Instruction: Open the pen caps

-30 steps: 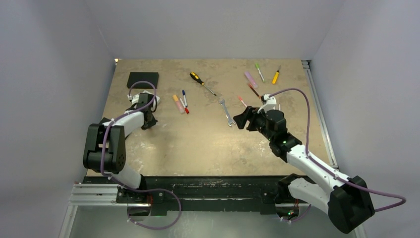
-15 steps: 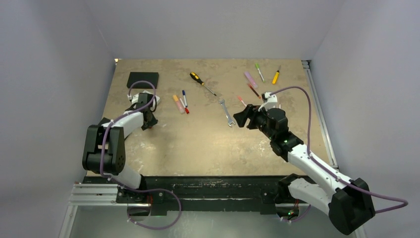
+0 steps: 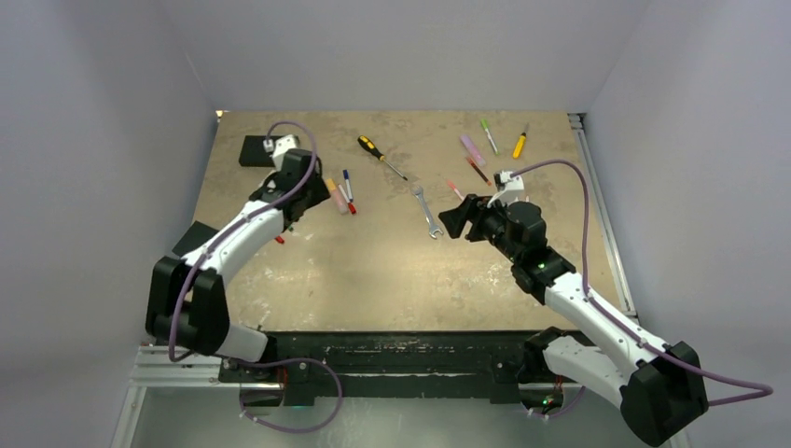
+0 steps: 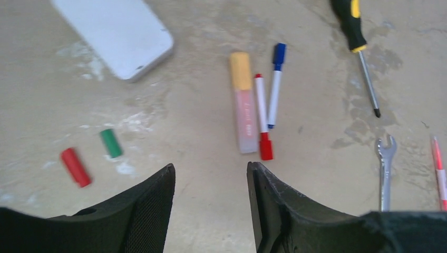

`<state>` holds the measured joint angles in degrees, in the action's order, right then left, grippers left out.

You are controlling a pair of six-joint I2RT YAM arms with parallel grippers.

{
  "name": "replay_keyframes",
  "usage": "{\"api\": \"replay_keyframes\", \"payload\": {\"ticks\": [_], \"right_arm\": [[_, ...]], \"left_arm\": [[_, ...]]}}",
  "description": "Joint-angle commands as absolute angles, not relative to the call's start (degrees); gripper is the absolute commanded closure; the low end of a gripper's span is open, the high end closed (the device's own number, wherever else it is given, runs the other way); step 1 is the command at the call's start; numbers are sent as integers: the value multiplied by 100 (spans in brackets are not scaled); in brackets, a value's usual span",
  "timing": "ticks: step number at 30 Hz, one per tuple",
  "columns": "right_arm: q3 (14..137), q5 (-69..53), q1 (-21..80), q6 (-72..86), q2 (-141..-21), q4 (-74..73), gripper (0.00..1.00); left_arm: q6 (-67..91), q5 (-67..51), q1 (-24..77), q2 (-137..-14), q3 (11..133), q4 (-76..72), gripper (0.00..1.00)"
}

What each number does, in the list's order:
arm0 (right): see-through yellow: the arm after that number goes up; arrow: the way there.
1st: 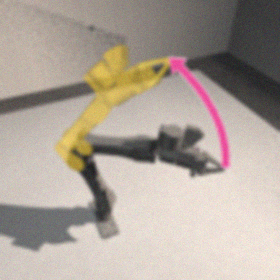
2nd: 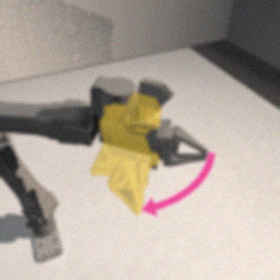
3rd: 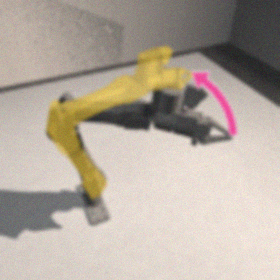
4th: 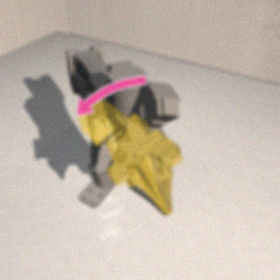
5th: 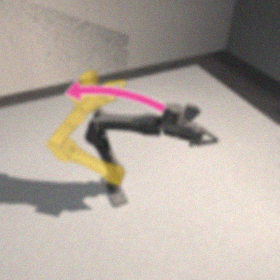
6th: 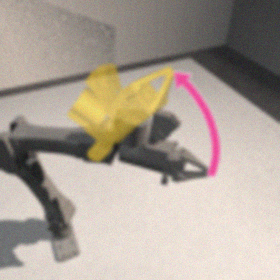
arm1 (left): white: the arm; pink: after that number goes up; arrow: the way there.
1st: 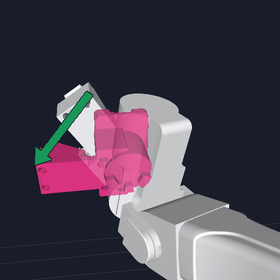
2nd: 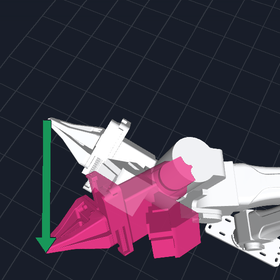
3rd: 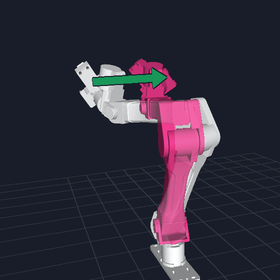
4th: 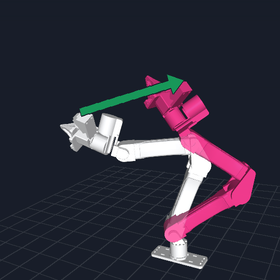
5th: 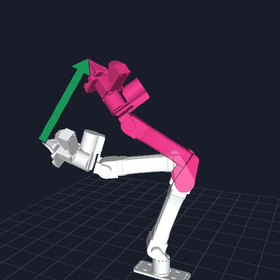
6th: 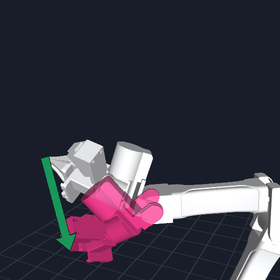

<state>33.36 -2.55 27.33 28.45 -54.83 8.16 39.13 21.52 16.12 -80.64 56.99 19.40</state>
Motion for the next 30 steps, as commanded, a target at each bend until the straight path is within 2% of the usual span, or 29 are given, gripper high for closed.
{"api": "replay_keyframes", "payload": {"ticks": [1, 7, 11, 14, 30], "right_arm": [[3171, -507, 2749, 2819, -5322, 921, 27], [2888, -592, 2750, 2904, -5080, 873, 27], [2889, -559, 2750, 2839, -5028, 790, 27], [2917, -529, 2747, 2781, -5014, 748, 27], [2968, -445, 2750, 2703, -4837, 499, 27]], "left_arm": [[4136, 2442, 1871, -8921, 6375, 1682, 48], [4168, 2697, 1863, -10040, 7195, 1733, 46], [4265, 2721, 1859, -10551, 7489, 1745, 37], [4296, 2643, 1863, -10821, 7619, 1727, 35], [4230, 2628, 1863, -11637, 7911, 1650, 39]]}}
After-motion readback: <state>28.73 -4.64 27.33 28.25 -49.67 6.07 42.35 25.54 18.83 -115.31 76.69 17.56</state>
